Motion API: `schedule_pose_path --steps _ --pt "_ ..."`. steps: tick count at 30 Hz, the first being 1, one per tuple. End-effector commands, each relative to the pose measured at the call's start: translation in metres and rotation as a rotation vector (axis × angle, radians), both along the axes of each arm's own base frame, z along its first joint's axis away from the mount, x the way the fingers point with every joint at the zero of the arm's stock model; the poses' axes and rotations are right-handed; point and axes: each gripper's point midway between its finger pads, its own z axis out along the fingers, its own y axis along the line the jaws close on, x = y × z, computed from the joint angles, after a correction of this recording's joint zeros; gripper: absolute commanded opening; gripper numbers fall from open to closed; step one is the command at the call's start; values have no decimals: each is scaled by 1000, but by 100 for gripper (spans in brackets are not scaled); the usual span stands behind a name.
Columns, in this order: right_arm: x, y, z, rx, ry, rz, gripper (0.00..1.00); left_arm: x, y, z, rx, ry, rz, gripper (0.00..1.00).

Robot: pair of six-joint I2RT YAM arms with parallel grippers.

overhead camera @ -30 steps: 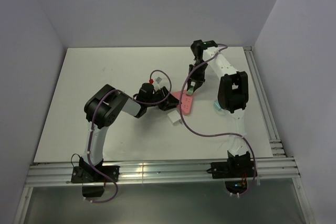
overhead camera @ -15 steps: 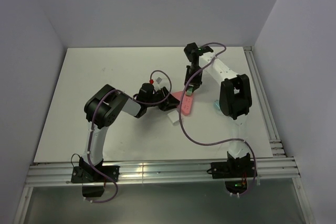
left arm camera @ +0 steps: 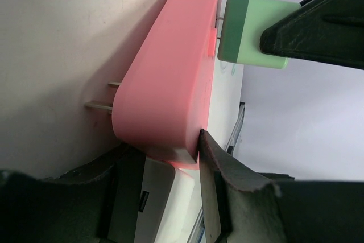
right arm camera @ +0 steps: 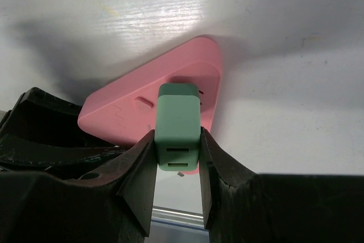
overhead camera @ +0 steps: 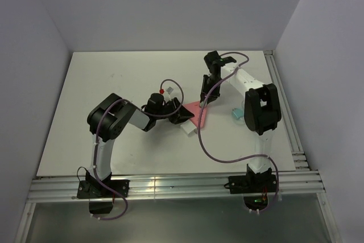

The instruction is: Insert the plug

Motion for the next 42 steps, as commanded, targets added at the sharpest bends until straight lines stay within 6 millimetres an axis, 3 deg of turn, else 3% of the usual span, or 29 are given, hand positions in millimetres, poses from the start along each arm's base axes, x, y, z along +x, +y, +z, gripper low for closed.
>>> schedule_pose_path --steps 1,5,6,9,15,20,25,27,31,32,34,39,42 --pt "-42 -36 -85 -237 203 57 0 -24 12 -16 83 -13 -76 19" --pt "-54 -26 -95 -289 215 96 0 -22 13 -17 87 -9 -57 37" --pt "-59 -23 -99 -268 233 94 0 -22 13 -17 76 -3 -51 37" --pt "-67 -26 -109 -301 258 109 0 -20 12 -21 74 13 -41 34" --pt "-71 -24 -123 -329 294 124 0 -13 12 -26 78 26 -21 0" --pt "-79 -17 -141 -346 289 126 0 -14 13 -28 79 25 -29 0" --pt "-72 -13 -129 -324 252 127 0 -16 15 -29 83 27 -34 0" --pt "-59 -5 -112 -284 184 125 7 -14 14 -28 82 21 -33 0" --pt "-25 13 -67 -206 38 120 55 -15 13 -32 72 37 -41 0" --pt "-17 16 -53 -186 -1 126 59 -13 13 -30 58 39 -40 0" --pt "1 21 -31 -151 -65 121 65 -14 13 -33 59 48 -40 0" --pt "47 17 39 -91 -257 85 67 -9 16 -35 98 33 -20 0" --pt "52 4 79 -97 -336 54 67 -5 18 -33 119 18 -6 0"
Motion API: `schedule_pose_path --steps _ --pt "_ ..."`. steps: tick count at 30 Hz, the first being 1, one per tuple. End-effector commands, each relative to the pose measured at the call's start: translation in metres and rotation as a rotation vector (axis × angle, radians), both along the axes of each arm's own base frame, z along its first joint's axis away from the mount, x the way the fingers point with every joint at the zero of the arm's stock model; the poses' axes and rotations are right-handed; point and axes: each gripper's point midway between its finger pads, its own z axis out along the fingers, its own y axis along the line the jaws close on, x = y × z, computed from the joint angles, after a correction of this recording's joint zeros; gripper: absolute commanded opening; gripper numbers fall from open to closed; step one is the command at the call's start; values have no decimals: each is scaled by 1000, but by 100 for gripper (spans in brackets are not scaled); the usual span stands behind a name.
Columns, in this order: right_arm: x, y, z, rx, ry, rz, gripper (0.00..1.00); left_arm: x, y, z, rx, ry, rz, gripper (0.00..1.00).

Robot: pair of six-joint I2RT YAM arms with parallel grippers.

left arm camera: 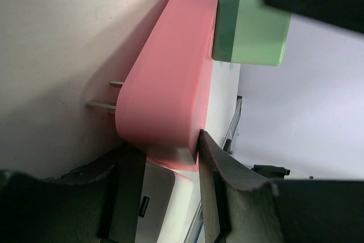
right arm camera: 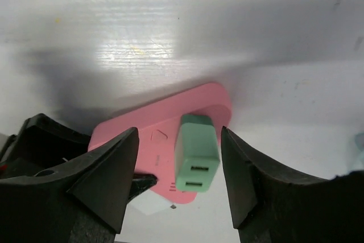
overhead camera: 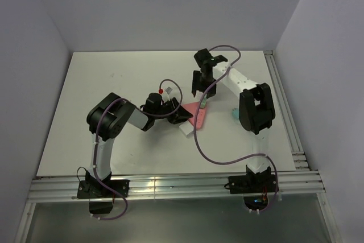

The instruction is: Insert the plug

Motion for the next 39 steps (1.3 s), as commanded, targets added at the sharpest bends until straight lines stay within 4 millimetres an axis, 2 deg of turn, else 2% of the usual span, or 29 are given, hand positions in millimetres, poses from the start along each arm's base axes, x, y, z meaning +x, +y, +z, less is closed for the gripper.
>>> schedule_pose_path --steps 1,2,4,5,6,7,8,9,10,11,12,13,14,15,16,18,19,21,26,27,31,32,35,39 --pt "24 -19 73 10 -197 -35 67 -3 11 -30 134 5 18 0" --pt "19 -23 94 20 -242 -49 67 -2 12 -29 138 -1 22 0" --pt "1 -37 93 -17 -225 -82 66 -2 13 -29 145 -3 27 0" --pt "-7 -45 107 -22 -264 -113 66 -1 13 -28 145 -2 31 0" --pt "-24 -52 93 -42 -228 -116 66 0 13 -28 152 -6 30 0" --pt "-30 -55 94 -37 -240 -124 66 3 13 -26 157 -14 36 4" --pt "-41 -58 107 -10 -272 -135 66 3 13 -28 178 -19 33 11" --pt "-56 -62 96 -12 -247 -130 66 5 14 -26 187 -28 38 20" --pt "-65 -63 105 18 -277 -131 66 8 15 -20 187 -41 47 43" --pt "-72 -64 104 31 -273 -127 65 8 18 -19 202 -55 52 50" --pt "-86 -65 93 38 -240 -121 65 10 20 -16 213 -68 61 59" --pt "-92 -65 98 64 -264 -120 64 12 22 -7 220 -89 70 89" --pt "-99 -63 94 88 -255 -117 64 13 25 -6 242 -102 78 96" --pt "-112 -60 79 109 -213 -101 63 13 27 -3 250 -107 80 100" --pt "-113 -61 82 124 -243 -103 62 15 28 7 250 -125 91 99" --pt "-124 -64 70 119 -229 -105 62 12 36 5 288 -119 107 99" --pt "-124 -65 73 127 -250 -100 62 12 39 12 298 -128 114 100" --pt "-128 -67 71 124 -250 -96 61 9 51 6 370 -124 135 99" --pt "-128 -59 82 191 -305 -68 61 -21 82 3 515 -142 162 100" --pt "-129 -57 81 200 -306 -63 61 -23 83 14 516 -186 163 100" --pt "-131 -51 86 247 -333 -36 61 -34 69 32 608 -393 124 100" --pt "-133 -51 87 252 -337 -32 61 -47 55 35 617 -460 71 99" --pt "-138 -52 90 260 -354 -20 61 -58 42 41 585 -522 43 100" --pt "-147 -53 97 284 -377 -9 61 -59 48 30 637 -545 38 100"
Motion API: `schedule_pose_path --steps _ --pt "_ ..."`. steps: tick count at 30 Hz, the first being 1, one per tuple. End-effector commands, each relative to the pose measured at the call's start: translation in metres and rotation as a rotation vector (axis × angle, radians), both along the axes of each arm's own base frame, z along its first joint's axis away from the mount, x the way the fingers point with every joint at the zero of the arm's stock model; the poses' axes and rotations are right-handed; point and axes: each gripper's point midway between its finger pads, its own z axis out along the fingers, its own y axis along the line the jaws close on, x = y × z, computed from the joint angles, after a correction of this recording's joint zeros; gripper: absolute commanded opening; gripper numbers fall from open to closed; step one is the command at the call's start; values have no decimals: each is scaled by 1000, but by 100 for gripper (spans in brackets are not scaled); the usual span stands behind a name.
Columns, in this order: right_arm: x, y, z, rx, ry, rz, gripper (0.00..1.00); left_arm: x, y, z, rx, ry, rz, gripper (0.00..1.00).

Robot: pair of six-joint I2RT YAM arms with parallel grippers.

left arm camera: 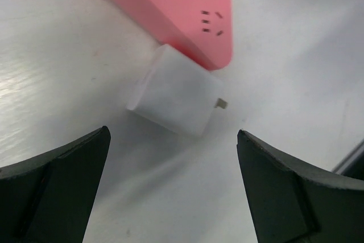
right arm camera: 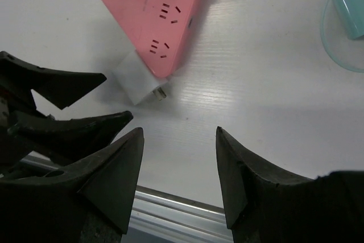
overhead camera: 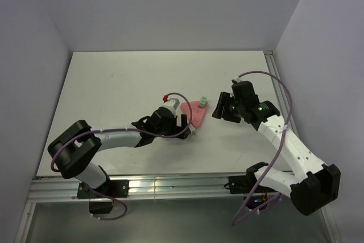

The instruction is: Insert the plug

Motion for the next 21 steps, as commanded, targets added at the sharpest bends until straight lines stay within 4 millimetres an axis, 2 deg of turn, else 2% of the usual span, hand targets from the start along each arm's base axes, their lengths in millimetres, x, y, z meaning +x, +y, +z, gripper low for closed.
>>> schedule_pose_path --steps 1,5,10,12,15,18,19,20,21 --pt "-2 4 22 49 -94 30 61 15 15 -1 75 -104 45 100" --pt "-8 3 23 66 -109 35 61 22 24 -9 154 -142 64 100" --pt "-11 5 22 75 -113 45 60 21 6 2 135 -231 -64 99" --pt "-11 5 23 76 -119 47 60 14 -2 10 101 -255 -137 99" --pt "-12 4 23 78 -123 49 60 11 -2 14 96 -280 -174 99" --pt "-13 5 21 79 -124 52 60 3 -8 14 76 -295 -240 97" --pt "-14 5 19 79 -118 52 60 3 -10 14 75 -301 -253 96" --pt "-14 5 19 82 -116 55 60 4 -8 6 98 -286 -248 93" --pt "-14 6 21 84 -121 57 60 8 -12 9 99 -288 -245 91"
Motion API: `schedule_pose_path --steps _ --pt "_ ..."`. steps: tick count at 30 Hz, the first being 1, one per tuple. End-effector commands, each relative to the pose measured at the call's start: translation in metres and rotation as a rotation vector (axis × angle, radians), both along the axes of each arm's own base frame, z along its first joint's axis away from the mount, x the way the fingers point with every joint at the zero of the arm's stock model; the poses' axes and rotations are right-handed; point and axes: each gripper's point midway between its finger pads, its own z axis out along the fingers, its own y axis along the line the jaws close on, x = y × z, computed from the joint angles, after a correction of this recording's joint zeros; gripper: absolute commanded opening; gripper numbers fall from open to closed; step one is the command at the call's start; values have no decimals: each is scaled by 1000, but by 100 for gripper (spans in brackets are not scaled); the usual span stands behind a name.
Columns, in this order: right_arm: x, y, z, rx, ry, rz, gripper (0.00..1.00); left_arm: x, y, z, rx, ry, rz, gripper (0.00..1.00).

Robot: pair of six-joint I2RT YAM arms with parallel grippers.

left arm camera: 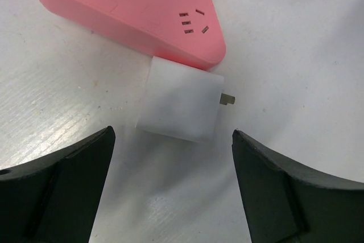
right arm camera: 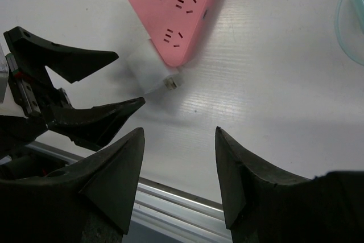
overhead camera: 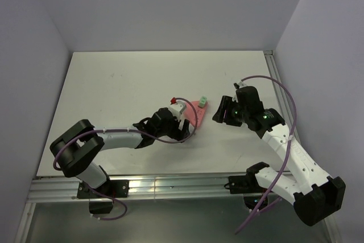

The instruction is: Insert the plug

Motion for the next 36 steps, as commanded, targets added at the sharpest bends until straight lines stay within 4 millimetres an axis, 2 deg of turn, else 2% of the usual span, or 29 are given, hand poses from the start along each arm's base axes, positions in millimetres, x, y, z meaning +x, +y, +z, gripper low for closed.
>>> schedule_pose_path --steps 1,2,3,6,10,11,15,22,23,27,31,32,33,34,35,36 --pt "4 4 10 20 -51 18 60 3 -14 10 -13 -58 -73 89" --pt "4 4 11 21 -54 18 60 3 -14 3 5 -46 -74 83" --pt "4 3 11 20 -56 18 60 4 -16 3 7 -48 -74 81" --pt "3 3 10 18 -56 21 59 3 -17 1 12 -53 -75 81" --pt "3 4 9 24 -56 22 59 11 -14 -1 32 -78 -41 86" --pt "2 4 8 22 -54 23 59 10 -14 0 28 -81 -46 89" --pt "3 5 6 24 -50 27 59 12 -22 1 22 -84 -68 91" --pt "3 5 7 24 -48 28 59 13 -34 -5 28 -76 -114 85" --pt "3 5 7 24 -50 28 59 13 -36 -6 30 -74 -117 79" --pt "3 5 8 25 -49 28 59 12 -36 -9 29 -63 -123 69" --pt "4 6 8 27 -49 32 59 10 -34 -14 34 -51 -118 54" --pt "5 7 8 28 -49 33 59 9 -32 -15 36 -48 -112 38" --pt "5 8 7 31 -44 33 58 9 -32 -16 36 -46 -109 28" --pt "5 8 5 31 -35 36 58 10 -31 -14 35 -51 -101 7" --pt "5 9 6 35 -34 41 58 10 -29 -13 33 -51 -90 0" --pt "5 10 6 40 -29 41 58 9 -29 -10 27 -55 -90 0"
